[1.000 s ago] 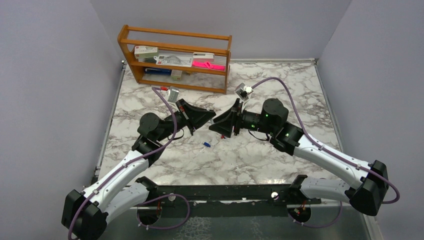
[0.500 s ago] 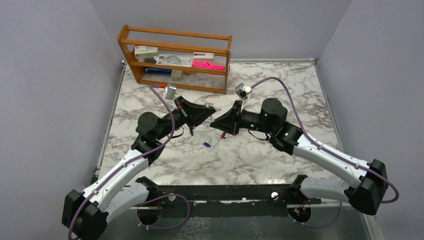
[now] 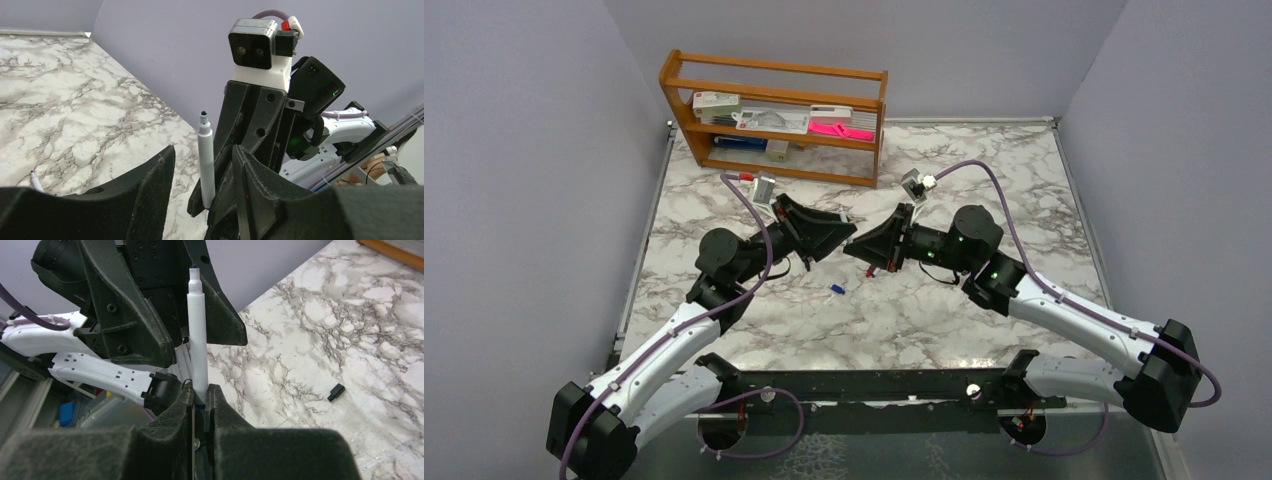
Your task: Insert the pens into the pen caps
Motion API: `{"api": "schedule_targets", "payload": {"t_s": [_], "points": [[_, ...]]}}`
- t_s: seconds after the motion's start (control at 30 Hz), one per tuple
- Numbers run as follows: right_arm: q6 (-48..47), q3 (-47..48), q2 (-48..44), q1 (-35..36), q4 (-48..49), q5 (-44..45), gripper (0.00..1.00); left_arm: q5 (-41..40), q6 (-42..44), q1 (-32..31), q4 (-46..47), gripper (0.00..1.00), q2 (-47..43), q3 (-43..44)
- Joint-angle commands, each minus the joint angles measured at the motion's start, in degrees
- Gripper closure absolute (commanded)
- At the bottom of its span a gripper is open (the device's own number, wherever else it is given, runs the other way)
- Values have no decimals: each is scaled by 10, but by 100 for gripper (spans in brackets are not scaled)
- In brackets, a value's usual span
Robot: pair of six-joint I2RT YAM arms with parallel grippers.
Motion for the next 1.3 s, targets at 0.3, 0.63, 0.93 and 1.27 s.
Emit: {"api": "schedule_targets", "payload": {"t_s": [0.3, 0.63, 0.93, 1.27], "points": [[57, 10, 22, 4, 69, -2, 98, -22, 0, -11, 34, 66, -7, -9], [67, 8, 26, 3, 83, -5, 98, -25, 0, -13, 39, 95, -3, -5], [81, 16, 35, 3, 108, 4, 98, -38, -3, -14, 42, 70, -15, -21], [91, 17, 49, 3, 121, -6, 98, -46, -4, -14, 43, 100, -19, -26]]}}
